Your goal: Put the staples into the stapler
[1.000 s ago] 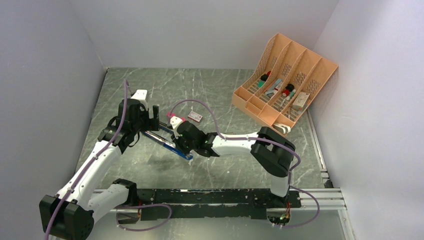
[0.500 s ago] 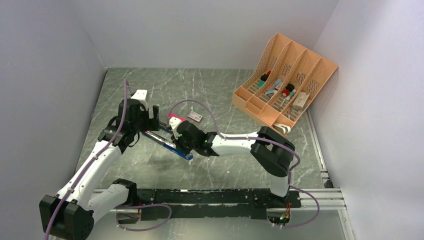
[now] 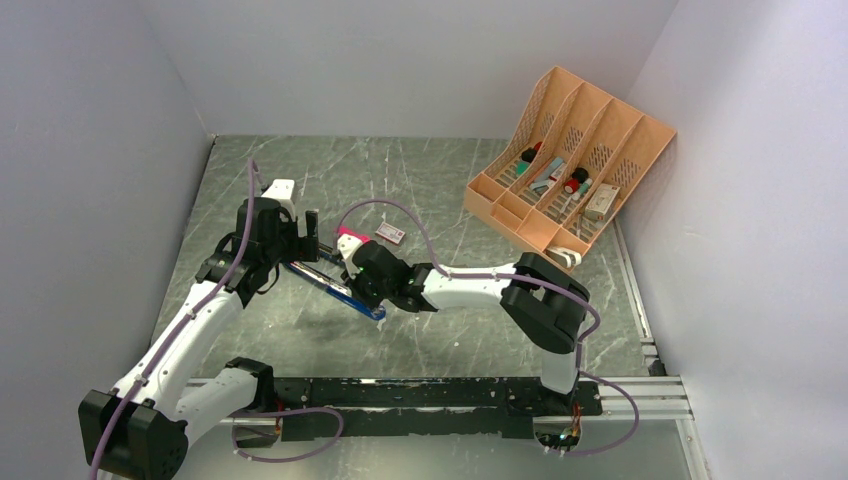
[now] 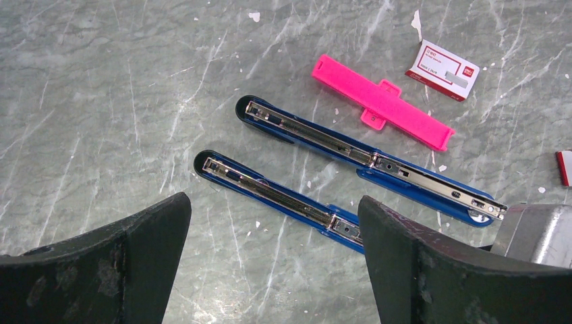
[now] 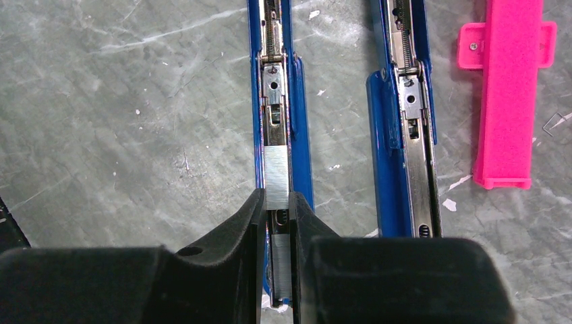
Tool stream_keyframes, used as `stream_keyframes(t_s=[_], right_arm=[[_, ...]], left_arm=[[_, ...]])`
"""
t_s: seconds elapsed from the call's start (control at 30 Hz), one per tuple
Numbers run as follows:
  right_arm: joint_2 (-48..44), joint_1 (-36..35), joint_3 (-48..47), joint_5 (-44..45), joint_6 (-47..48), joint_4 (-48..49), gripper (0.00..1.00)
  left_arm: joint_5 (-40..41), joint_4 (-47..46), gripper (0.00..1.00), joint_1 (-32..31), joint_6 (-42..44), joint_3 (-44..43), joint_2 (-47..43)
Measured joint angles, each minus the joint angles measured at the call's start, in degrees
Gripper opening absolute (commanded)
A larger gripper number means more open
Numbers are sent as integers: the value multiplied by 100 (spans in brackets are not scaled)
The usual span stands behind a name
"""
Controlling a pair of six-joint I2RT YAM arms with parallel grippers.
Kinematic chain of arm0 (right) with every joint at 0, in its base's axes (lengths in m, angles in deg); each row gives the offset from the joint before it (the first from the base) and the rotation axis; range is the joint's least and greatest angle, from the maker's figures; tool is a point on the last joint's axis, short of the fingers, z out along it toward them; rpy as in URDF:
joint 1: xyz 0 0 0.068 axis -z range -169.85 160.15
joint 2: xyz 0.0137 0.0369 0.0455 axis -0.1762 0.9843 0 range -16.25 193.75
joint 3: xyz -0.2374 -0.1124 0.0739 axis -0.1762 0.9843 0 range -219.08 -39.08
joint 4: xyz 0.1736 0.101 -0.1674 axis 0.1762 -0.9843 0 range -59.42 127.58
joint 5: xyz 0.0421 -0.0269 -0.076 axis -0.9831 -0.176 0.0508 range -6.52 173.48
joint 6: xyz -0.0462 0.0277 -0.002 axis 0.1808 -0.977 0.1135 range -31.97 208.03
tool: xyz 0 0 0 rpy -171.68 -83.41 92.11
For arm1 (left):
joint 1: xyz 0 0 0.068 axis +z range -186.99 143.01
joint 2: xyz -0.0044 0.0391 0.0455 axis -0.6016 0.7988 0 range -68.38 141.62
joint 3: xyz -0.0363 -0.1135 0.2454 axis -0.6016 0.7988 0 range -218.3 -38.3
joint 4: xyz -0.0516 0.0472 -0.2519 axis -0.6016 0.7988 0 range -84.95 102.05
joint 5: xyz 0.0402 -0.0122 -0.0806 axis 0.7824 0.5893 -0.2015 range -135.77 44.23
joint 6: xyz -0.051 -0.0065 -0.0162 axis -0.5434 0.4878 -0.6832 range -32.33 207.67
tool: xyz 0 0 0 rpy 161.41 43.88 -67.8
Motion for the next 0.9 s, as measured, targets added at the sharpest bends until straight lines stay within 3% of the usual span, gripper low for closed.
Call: stream_keyframes(t_s=[0.27, 0.43, 0.9], right_arm=[[4, 0, -9, -13, 33, -13, 22], [4, 0, -9, -33, 33, -11, 27], [-98, 33, 138, -63, -35, 330, 31]], left_arm=[[-2, 2, 98, 0, 0, 0, 0], [0, 0, 98, 0, 0, 0, 0], [-2, 0, 98, 0, 0, 0, 0]])
